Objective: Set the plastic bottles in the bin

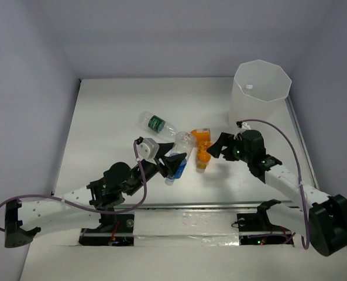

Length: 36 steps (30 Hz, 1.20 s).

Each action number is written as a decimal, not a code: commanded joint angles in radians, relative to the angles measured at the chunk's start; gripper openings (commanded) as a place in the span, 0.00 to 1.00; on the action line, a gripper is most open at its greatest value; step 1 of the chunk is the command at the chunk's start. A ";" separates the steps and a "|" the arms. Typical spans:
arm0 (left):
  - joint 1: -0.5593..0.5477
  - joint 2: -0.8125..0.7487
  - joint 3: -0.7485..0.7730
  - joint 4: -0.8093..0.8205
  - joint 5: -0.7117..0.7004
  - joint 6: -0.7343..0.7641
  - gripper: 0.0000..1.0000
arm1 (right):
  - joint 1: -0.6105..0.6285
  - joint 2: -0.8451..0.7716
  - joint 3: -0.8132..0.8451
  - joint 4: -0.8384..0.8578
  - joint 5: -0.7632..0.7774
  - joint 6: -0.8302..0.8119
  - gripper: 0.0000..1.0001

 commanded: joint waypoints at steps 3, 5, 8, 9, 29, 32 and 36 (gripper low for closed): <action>0.038 0.046 -0.025 0.077 -0.010 -0.056 0.27 | 0.015 0.102 0.019 0.240 -0.045 0.037 0.93; 0.047 0.055 -0.031 0.085 -0.007 -0.059 0.27 | 0.015 0.139 0.025 0.277 -0.039 0.043 0.93; 0.058 0.063 -0.045 0.105 -0.004 -0.065 0.27 | 0.015 0.225 0.037 0.317 -0.034 0.050 0.93; 0.069 0.064 -0.049 0.109 -0.002 -0.067 0.27 | 0.015 0.245 0.039 0.326 -0.033 0.050 0.94; 0.128 0.118 -0.034 0.151 0.052 -0.093 0.26 | 0.033 0.469 0.062 0.458 -0.029 0.076 0.76; 0.129 0.116 -0.017 0.137 0.058 -0.095 0.25 | 0.033 0.466 0.046 0.476 -0.029 0.088 0.61; 0.129 0.107 -0.005 0.137 0.056 -0.096 0.25 | 0.033 0.408 0.019 0.458 -0.039 0.089 0.45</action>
